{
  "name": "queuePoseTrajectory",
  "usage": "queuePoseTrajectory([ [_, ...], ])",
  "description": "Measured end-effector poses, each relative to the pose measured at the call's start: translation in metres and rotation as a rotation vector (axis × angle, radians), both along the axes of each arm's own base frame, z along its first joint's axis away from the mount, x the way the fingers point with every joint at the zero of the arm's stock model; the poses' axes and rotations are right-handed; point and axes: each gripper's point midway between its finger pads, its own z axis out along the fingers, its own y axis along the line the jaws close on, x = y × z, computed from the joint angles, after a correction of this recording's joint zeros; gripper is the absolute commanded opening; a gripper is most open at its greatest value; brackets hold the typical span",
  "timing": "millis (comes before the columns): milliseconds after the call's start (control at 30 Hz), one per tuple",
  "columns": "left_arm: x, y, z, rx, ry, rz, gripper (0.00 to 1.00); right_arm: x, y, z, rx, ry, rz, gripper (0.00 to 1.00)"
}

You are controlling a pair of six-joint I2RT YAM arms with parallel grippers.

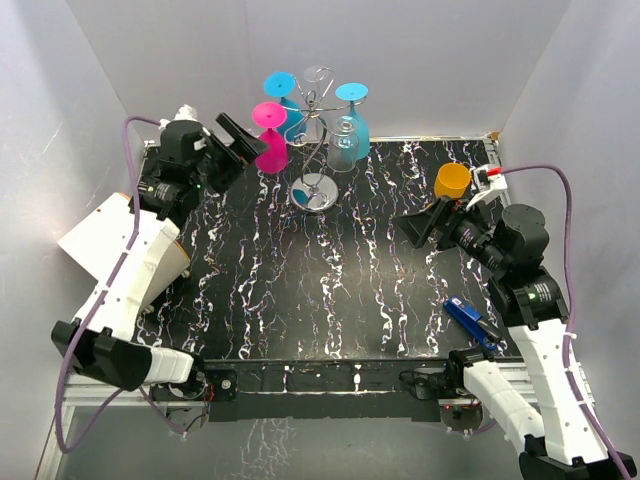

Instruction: Take the wine glass off the wine glass rack

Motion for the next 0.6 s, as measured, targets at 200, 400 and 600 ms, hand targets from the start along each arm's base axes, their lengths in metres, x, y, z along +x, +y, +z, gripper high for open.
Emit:
queuePoseTrajectory([
  [200, 0.053, 0.022, 0.002, -0.228, -0.017, 0.098, 0.99, -0.003, -0.003, 0.004, -0.003, -0.022, -0.028, 0.98],
  [400, 0.092, 0.013, -0.002, -0.376, -0.013, 0.084, 0.9, -0.001, -0.004, 0.002, -0.012, -0.021, -0.046, 0.98],
  [600, 0.117, 0.003, -0.015, -0.441, 0.014, 0.074, 0.72, 0.002, -0.008, -0.001, -0.019, -0.016, -0.072, 0.98],
])
